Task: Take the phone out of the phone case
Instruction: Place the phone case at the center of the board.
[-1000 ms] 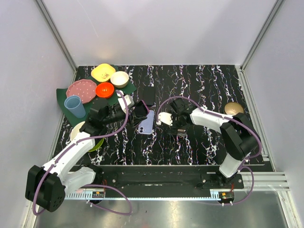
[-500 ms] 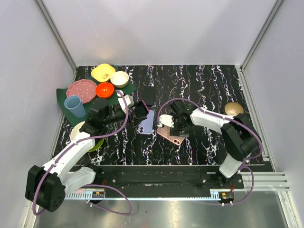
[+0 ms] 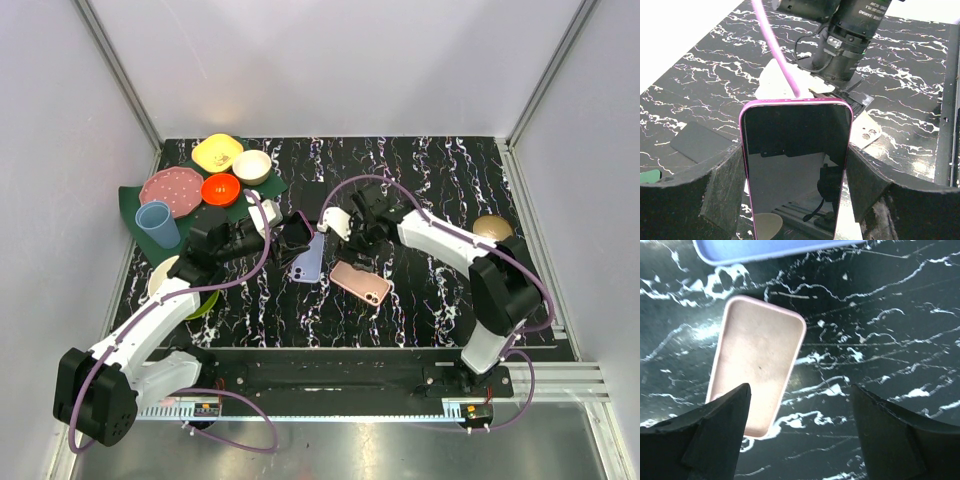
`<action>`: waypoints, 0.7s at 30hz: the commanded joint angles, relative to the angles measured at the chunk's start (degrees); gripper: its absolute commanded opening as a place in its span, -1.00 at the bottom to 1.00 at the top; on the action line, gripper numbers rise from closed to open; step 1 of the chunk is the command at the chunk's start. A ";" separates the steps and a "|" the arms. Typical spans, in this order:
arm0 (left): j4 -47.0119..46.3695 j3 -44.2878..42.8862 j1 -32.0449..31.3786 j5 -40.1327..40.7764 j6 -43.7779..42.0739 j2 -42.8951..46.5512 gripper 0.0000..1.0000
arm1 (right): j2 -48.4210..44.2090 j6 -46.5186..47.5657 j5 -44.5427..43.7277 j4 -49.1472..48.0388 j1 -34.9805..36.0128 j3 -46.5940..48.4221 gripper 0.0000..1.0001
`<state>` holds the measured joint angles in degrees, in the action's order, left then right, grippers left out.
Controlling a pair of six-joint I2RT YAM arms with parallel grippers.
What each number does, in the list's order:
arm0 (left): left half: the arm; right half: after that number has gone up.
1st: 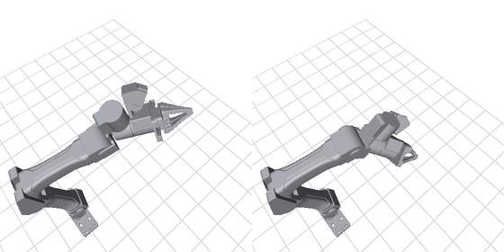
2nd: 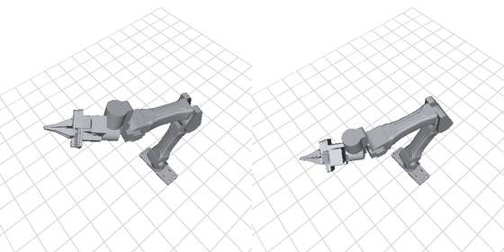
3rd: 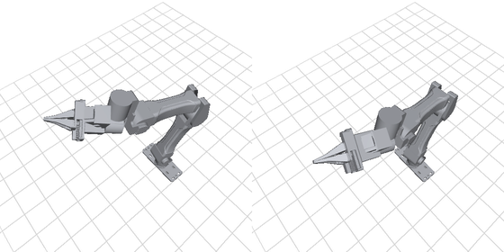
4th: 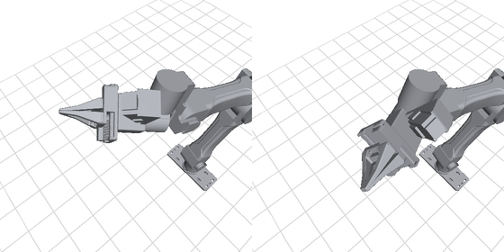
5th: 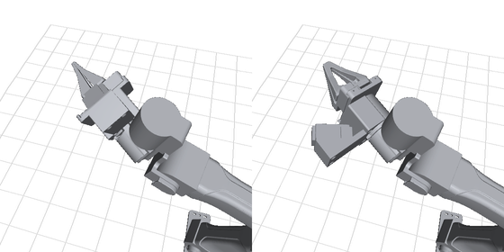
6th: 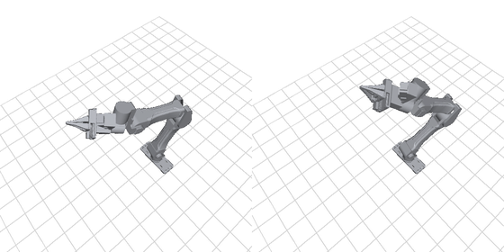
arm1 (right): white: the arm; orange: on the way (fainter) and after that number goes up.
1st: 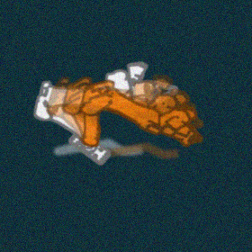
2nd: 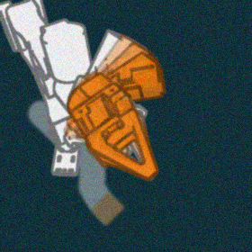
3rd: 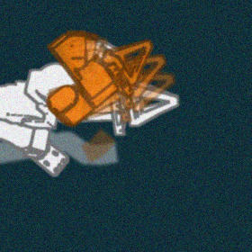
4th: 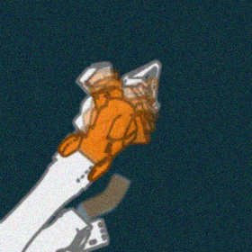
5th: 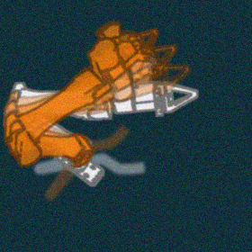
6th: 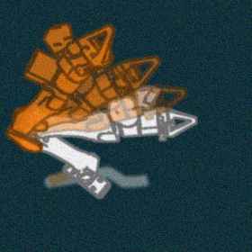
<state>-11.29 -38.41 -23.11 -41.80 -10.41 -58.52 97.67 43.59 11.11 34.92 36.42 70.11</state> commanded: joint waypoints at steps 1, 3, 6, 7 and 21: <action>-4.10 -2.37 0.26 -1.53 -0.13 2.01 -0.37 | 2.79 -9.75 7.25 3.13 -0.13 3.11 0.75; -4.18 -2.37 0.35 -1.44 -0.40 1.75 -0.37 | 3.49 -11.95 8.31 5.24 -0.13 3.19 0.96; -4.70 -2.28 0.26 -1.35 -0.13 1.31 -0.37 | 4.37 -13.80 5.16 5.16 -0.13 2.76 1.00; -5.32 -2.11 0.35 -1.35 0.04 1.39 -0.37 | 4.46 -13.71 4.10 4.55 -0.13 2.41 1.00; -4.80 -1.84 0.35 -1.35 -0.04 1.83 -0.37 | 12.45 -15.29 -2.94 -2.75 -0.74 2.05 0.23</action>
<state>-11.22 -38.41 -23.11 -41.80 -10.46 -58.52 108.47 29.30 10.15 33.91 35.94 71.05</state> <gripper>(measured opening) 0.732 0.692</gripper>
